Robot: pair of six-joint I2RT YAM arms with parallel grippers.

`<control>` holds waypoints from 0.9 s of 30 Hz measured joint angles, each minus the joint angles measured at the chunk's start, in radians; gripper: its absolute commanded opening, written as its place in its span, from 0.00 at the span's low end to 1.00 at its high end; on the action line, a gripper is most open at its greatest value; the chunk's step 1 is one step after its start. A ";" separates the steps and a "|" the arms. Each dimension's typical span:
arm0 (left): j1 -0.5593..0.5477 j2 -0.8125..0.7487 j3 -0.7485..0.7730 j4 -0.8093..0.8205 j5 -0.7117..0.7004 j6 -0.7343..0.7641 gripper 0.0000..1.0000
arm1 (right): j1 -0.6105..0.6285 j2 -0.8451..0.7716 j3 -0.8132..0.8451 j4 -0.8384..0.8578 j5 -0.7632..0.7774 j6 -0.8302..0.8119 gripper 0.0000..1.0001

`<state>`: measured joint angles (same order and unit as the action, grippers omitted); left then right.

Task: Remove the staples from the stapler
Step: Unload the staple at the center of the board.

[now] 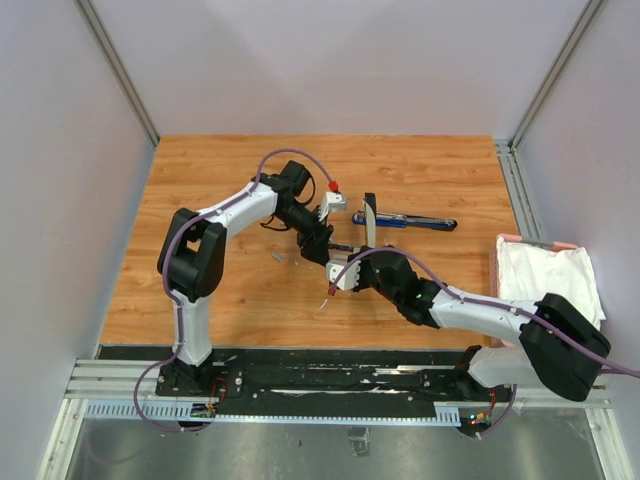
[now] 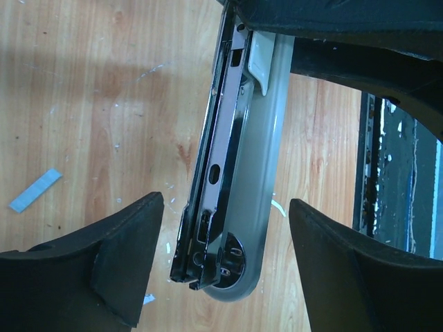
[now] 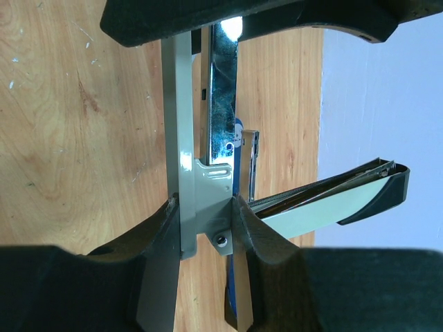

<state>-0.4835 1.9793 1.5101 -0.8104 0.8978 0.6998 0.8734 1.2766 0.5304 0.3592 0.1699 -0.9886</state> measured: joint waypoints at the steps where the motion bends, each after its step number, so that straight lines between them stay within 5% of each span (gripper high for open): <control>1: -0.002 0.005 0.005 -0.011 0.004 0.008 0.74 | 0.002 0.000 -0.001 0.003 0.000 -0.001 0.01; 5: -0.006 0.023 0.011 -0.050 0.016 0.038 0.63 | 0.003 -0.002 -0.002 0.010 0.000 -0.006 0.01; 14: -0.013 0.036 0.024 -0.103 0.035 0.053 0.16 | 0.013 -0.003 -0.016 0.033 0.011 -0.032 0.01; 27: -0.026 0.022 0.036 -0.112 -0.053 0.044 0.00 | 0.014 0.022 -0.019 0.063 0.025 -0.035 0.02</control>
<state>-0.5098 2.0014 1.5463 -0.9222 0.8448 0.7437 0.8875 1.2984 0.5117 0.4217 0.1947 -1.0241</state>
